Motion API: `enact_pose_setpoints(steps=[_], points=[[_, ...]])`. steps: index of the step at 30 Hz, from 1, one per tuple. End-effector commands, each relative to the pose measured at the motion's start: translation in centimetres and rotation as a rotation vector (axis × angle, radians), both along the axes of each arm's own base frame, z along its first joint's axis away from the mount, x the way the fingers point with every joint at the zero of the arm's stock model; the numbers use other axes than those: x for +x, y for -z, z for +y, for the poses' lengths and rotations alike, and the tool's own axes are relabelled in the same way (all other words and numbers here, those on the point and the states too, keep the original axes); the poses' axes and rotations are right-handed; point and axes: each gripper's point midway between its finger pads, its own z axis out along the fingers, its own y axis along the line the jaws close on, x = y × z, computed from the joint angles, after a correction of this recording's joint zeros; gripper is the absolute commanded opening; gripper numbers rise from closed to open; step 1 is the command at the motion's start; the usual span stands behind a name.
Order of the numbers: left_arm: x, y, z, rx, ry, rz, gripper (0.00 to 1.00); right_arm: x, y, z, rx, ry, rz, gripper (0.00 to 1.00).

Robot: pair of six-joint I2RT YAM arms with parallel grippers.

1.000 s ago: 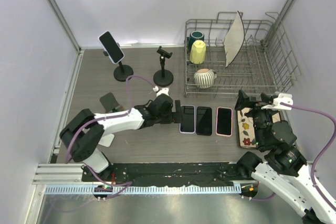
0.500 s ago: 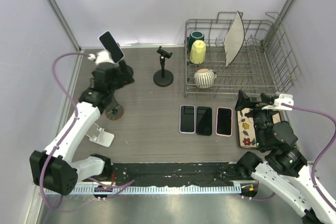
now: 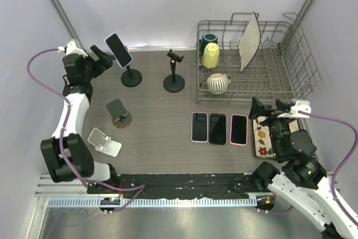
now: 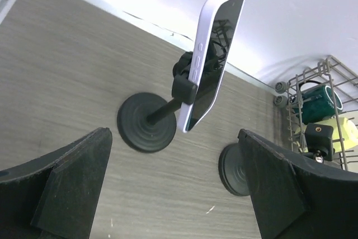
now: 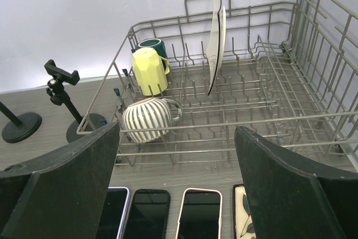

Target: Remove the phone from the phone stand

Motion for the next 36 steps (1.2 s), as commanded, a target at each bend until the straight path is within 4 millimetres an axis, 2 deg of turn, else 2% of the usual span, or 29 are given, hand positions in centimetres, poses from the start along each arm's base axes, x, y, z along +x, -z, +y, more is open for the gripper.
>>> enact_pose_setpoints(steps=[1,5,6,7,9,10,11,13,14,18,26,29,30,32,33,35,36], points=[[3.7,-4.9,0.4,0.057,0.093,-0.207,1.0,0.0,-0.9,0.3,0.034,-0.02,-0.04,0.89],[6.1,-4.1,1.3,0.069,0.106,-0.196,0.98,0.0,-0.7,0.3,0.035,-0.022,-0.051,0.89],[6.7,-4.5,1.3,0.074,0.113,-0.207,0.97,0.0,-0.7,0.3,0.036,-0.022,-0.052,0.89],[7.4,-3.8,1.4,0.071,0.123,-0.199,0.96,-0.1,-0.7,0.3,0.037,-0.02,-0.054,0.89],[8.2,-3.8,1.0,0.058,0.148,-0.208,0.93,0.0,-0.5,0.4,0.031,-0.023,-0.05,0.89],[8.6,-4.6,0.6,0.054,0.177,-0.236,0.89,0.1,-0.5,0.5,0.028,-0.023,-0.048,0.89],[9.1,-3.9,0.5,0.039,0.191,-0.227,0.86,0.1,-0.5,0.5,0.028,-0.024,-0.046,0.89],[9.8,-4.3,-0.1,0.004,0.221,-0.24,0.81,0.3,-0.3,0.7,0.019,-0.025,-0.04,0.89],[10.2,-3.6,-0.2,-0.009,0.23,-0.228,0.79,0.3,-0.3,0.7,0.018,-0.027,-0.039,0.89],[10.9,-2.7,-1.1,-0.036,0.269,-0.214,0.67,0.4,-0.1,0.8,0.012,-0.024,-0.034,0.89],[10.7,-1.1,-3.4,-0.019,0.33,-0.173,0.6,0.5,-0.1,0.9,0.007,-0.029,-0.034,0.89],[10.5,-1.0,-3.8,-0.018,0.336,-0.166,0.47,0.4,-0.1,0.8,0.009,-0.028,-0.036,0.88],[10.2,-1.6,-4.0,-0.014,0.34,-0.178,0.38,0.4,-0.2,0.8,0.01,-0.028,-0.037,0.88],[9.9,-2.3,-4.7,-0.009,0.348,-0.19,0.29,0.4,-0.1,0.9,0.009,-0.029,-0.036,0.88],[9.7,-2.8,-4.9,-0.006,0.347,-0.198,0.21,0.4,-0.1,0.9,0.006,-0.032,-0.035,0.88],[9.1,-4.1,-5.9,0.002,0.357,-0.217,0.14,0.4,-0.2,0.9,0.009,-0.032,-0.038,0.88],[8.8,-4.6,-6.3,0.004,0.355,-0.222,0.07,0.4,-0.1,0.9,0.008,-0.032,-0.037,0.88]])
